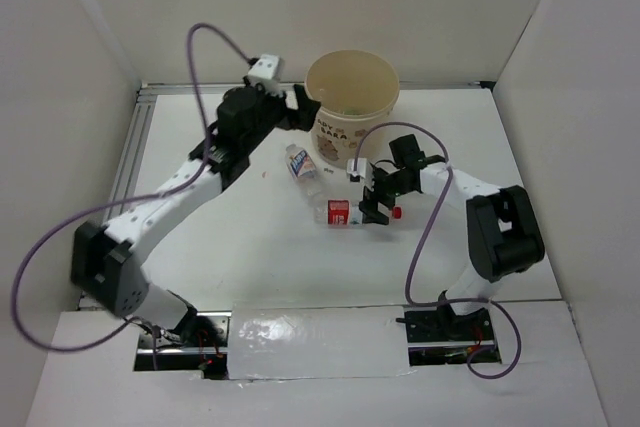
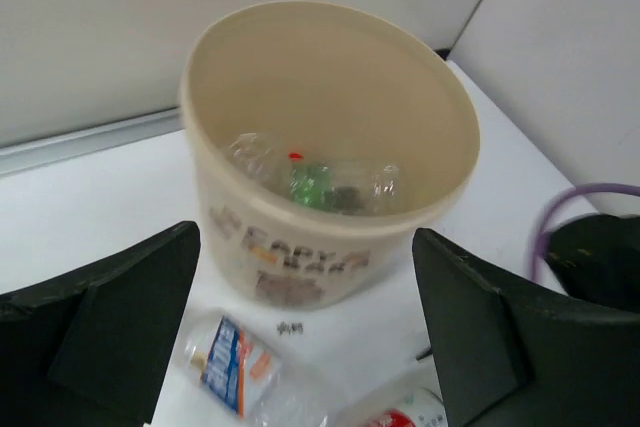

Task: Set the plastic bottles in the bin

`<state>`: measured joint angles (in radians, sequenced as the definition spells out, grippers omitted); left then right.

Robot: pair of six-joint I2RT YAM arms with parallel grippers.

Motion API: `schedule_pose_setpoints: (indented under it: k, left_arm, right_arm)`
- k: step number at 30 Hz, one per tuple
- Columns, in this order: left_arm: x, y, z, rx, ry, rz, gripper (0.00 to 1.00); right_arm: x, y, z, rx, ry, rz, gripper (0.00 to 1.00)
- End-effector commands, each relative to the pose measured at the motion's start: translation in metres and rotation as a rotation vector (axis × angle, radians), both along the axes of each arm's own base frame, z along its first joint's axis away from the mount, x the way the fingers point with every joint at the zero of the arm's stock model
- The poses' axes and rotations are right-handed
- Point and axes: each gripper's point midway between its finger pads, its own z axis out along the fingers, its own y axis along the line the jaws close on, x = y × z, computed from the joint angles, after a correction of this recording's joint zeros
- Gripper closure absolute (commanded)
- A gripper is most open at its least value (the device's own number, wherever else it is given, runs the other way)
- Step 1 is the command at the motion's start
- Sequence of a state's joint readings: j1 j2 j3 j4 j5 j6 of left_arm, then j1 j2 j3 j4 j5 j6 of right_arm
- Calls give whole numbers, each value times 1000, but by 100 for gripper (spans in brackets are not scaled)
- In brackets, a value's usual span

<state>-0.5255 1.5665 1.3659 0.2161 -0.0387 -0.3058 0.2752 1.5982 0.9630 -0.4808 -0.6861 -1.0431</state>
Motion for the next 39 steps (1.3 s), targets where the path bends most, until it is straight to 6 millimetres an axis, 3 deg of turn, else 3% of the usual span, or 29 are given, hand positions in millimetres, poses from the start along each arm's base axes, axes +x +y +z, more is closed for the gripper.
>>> schedule_pose_setpoints:
  k: [1,3,4,5,6,7,9,10,12,13,14,15,16,18,20,21,22,23,24,26,27,28,29,31,33,34,36,37,39]
  left_arm:
    - [-44,48,-24,-5,80,112,0]
    - [-58,71,-37,-62,136,173,0]
    - [-67,73,-66,-93,221,186,0]
    - [-70,79,-78,-113,264,209,0]
    - [-72,85,-85,-145,298,232,0]
    - [-75,82,-92,-193,339,235,0]
    - [-76,85,-111,-220,404,265,0]
    - [-75,81,-121,-249,448,271,0]
    - [-71,76,-130,-247,502,279,0]
    - [-67,72,-147,-241,563,289,0]
    - [-60,68,-142,-249,573,295,0]
    - [-62,64,-152,-229,619,301,0]
    - [-60,62,-156,-238,644,313,0]
    - [-55,57,-171,-227,687,316,0]
    - [-52,45,-165,-257,671,275,0]
    - [-53,38,-167,-258,675,251,0]
    - [-54,34,-172,-246,682,251,0]
    - [-52,32,-171,-246,680,251,0]
    - [-51,26,-169,-244,673,246,0]
    - [-50,23,-184,-211,707,260,0]
    - [-52,19,-187,-199,719,256,0]
    - [-50,21,-190,-190,722,274,0]
    - [-52,16,-195,-178,732,266,0]
    - [-50,10,-195,-181,714,261,0]
    - [-51,4,-201,-166,707,265,0]
    - [-45,2,-201,-160,706,280,0]
    - [-45,-5,-207,-135,704,291,0]
    - [-42,-5,-209,-132,702,301,0]
    - [-38,-10,-216,-116,701,311,0]
  right_arm:
    - [16,7,-10,-39,-46,33,1]
    - [10,8,-18,-65,-36,73,7]
    - [2,8,-23,-76,-25,99,13]
    - [-5,9,-25,-85,-18,128,20]
    - [-14,6,-20,-99,-17,163,29]
    - [-16,8,-12,-85,-26,181,47]
    - [-31,11,7,-46,-16,224,59]
    - [-29,15,37,-16,-99,254,61]
    - [-38,21,73,47,-131,273,67]
    - [-33,26,113,85,-230,281,68]
    - [-34,31,135,126,-260,285,68]
    - [-32,34,156,152,-300,283,68]
    - [-29,37,191,186,-351,262,68]
    - [-23,41,226,231,-417,236,69]
    - [-5,46,274,294,-526,165,69]
    - [8,43,287,292,-573,107,68]
    - [23,41,318,325,-687,59,68]
    - [34,41,329,346,-706,10,67]
    - [46,40,337,343,-749,-13,67]
    - [81,42,334,318,-780,-62,66]
    - [94,40,342,322,-799,-88,66]
    - [109,36,341,311,-807,-113,64]
    - [130,42,326,310,-776,-120,64]
    - [154,35,330,302,-789,-146,58]
    - [180,37,314,289,-747,-150,45]
    - [189,33,308,278,-728,-161,29]
    - [203,31,280,275,-613,-183,9]
    - [205,29,290,296,-609,-194,0]
    - [207,16,293,342,-568,-225,0]
